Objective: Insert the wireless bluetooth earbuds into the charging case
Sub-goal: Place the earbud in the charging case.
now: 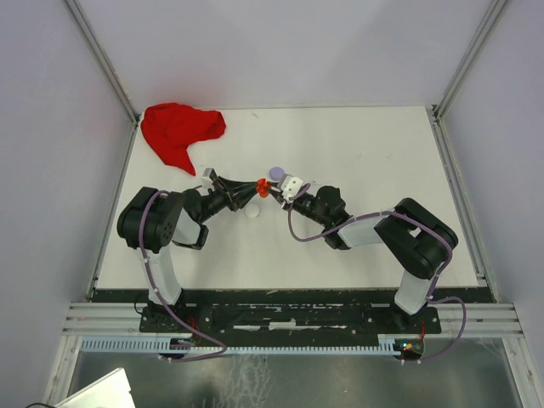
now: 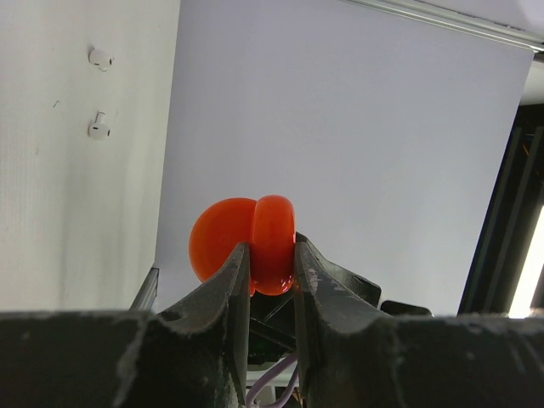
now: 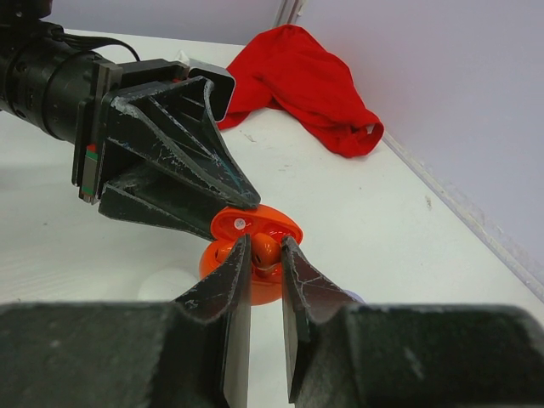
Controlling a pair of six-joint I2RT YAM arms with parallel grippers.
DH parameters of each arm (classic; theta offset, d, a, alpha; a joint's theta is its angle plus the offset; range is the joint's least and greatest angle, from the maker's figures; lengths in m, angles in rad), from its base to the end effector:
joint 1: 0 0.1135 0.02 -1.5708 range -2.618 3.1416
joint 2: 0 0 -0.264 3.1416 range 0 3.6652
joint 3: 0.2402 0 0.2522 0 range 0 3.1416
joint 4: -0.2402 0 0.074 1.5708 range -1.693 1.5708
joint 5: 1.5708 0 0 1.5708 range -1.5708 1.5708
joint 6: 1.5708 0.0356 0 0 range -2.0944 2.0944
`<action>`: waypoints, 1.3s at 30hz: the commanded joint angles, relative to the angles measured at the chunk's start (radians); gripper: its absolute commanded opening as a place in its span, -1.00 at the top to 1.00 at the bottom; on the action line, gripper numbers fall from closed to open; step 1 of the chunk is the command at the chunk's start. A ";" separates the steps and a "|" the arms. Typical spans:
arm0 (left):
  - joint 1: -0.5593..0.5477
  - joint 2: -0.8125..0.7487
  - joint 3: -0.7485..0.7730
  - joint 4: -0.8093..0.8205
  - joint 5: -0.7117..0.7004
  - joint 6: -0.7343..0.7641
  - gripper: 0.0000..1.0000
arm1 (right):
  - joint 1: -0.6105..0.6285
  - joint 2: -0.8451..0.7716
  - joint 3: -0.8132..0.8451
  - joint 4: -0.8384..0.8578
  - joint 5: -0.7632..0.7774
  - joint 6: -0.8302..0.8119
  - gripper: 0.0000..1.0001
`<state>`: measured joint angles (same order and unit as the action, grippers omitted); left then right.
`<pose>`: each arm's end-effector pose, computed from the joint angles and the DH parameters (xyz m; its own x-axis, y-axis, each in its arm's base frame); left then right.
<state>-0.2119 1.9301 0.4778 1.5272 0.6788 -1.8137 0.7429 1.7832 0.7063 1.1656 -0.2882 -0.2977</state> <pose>0.2913 -0.0855 0.1321 -0.7706 -0.6070 0.1942 -0.1156 -0.1666 -0.9792 0.2526 0.2458 0.1939 0.3138 -0.0937 -0.9449 -0.8002 0.5096 -0.3162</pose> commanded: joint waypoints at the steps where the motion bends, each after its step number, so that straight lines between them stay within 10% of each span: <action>1: 0.000 -0.042 0.005 0.203 -0.018 -0.023 0.94 | 0.005 -0.013 0.006 0.022 -0.013 0.015 0.69; 17: 0.000 -0.020 0.001 0.203 -0.022 -0.001 0.94 | 0.005 -0.213 -0.052 0.066 0.086 0.151 -0.04; 26: 0.001 -0.028 -0.007 0.202 -0.031 0.021 0.94 | 0.007 -0.321 0.425 -1.175 0.424 0.419 -0.15; 39: -0.001 -0.025 -0.034 0.203 -0.077 0.039 0.94 | 0.095 -0.207 0.563 -1.561 0.642 0.589 -0.46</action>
<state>-0.2119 1.9278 0.4515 1.5276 0.6273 -1.8118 0.8169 1.5345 1.1969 -0.2649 0.2626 0.2245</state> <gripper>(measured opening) 0.294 0.722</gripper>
